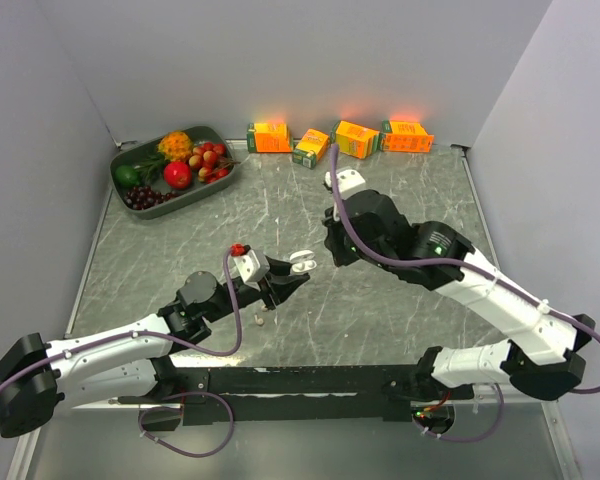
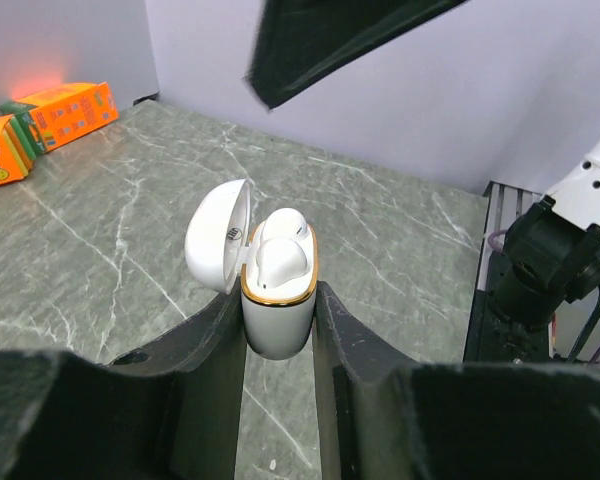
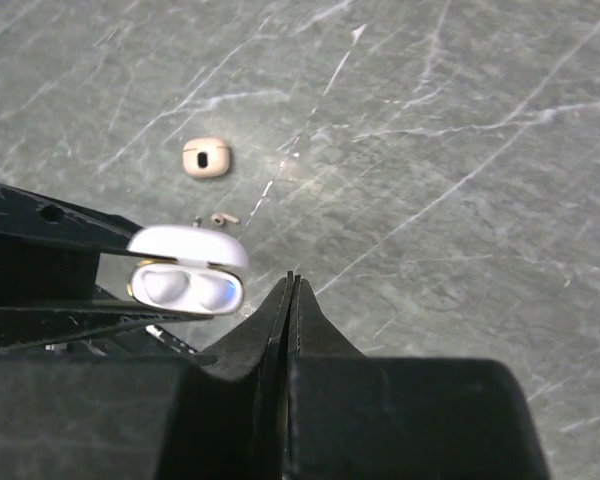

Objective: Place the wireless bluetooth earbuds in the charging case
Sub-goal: Close the charging case.

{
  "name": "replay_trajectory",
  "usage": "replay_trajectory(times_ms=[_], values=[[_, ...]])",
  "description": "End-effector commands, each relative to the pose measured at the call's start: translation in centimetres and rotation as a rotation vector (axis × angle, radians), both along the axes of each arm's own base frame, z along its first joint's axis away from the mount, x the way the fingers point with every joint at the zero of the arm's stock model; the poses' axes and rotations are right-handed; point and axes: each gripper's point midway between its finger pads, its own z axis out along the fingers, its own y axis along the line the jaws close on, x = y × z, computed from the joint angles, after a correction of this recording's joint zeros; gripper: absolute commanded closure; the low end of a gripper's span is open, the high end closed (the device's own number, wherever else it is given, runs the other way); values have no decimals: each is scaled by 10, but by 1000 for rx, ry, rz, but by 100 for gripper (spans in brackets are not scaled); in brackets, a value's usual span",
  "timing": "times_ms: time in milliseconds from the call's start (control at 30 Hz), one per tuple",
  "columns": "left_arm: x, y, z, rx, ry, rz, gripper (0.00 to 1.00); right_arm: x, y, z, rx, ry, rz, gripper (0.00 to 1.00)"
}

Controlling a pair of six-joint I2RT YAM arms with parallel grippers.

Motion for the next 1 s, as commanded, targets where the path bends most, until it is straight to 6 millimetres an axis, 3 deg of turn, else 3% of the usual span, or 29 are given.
replay_trajectory(times_ms=[0,333,633,967], values=[[-9,-5,20,-31,-81,-56,99,1,20,18,44,-5,64,100],[-10,-9,14,-11,-82,-74,99,9,37,11,20,12,103,100],[-8,-6,15,-20,-88,-52,99,-1,42,-11,4,73,145,100],[-3,-6,20,-37,-84,-29,99,-17,40,-17,-3,86,175,100]])
